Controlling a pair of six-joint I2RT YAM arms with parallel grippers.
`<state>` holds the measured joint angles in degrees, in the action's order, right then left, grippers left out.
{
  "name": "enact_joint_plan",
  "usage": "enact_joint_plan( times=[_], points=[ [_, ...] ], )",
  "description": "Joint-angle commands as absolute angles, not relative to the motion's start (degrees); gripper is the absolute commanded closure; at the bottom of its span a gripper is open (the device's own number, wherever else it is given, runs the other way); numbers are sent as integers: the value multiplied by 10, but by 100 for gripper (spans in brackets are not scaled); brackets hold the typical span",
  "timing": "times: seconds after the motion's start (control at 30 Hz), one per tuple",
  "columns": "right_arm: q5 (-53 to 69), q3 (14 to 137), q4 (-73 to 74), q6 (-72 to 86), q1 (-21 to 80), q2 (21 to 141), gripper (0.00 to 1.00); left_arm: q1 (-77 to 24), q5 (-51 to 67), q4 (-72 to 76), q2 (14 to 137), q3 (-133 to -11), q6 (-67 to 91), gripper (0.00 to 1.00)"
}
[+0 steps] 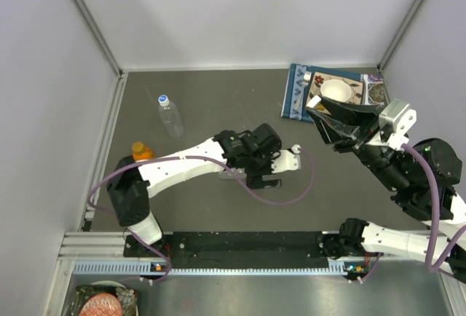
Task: Screw on the bottle caps
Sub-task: Pick up the plastic bottle at the center of the board.
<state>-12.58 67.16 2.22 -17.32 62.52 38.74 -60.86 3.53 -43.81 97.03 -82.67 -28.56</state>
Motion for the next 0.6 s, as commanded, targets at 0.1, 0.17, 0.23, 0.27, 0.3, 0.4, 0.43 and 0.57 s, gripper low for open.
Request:
enact_joint_plan(
  times=[0.1, 0.17, 0.23, 0.27, 0.3, 0.4, 0.43, 0.57],
  points=[
    [-124, 683, 11, -171, 630, 396, 76, -495, 119, -507, 958, -787, -410, 2],
    [-121, 685, 11, -170, 630, 398, 76, -476, 118, -507, 978, -793, -424, 2],
    [-120, 686, 11, -170, 630, 401, 76, -455, 119, -518, 1008, -810, -445, 2],
    [-122, 686, 11, -171, 631, 401, 76, -449, 124, -531, 1019, -829, -453, 2],
    [-121, 687, 11, -171, 631, 402, 76, -440, 143, -551, 1033, -841, -467, 2],
    [-126, 691, 18, -173, 630, 403, 76, -439, 181, -612, 1077, -878, -487, 2],
    [-128, 692, 19, -173, 631, 401, 76, -438, 191, -621, 1087, -883, -488, 2],
    [-132, 693, 22, -181, 630, 402, 76, -439, 228, -635, 1088, -874, -489, 2]
  ],
)
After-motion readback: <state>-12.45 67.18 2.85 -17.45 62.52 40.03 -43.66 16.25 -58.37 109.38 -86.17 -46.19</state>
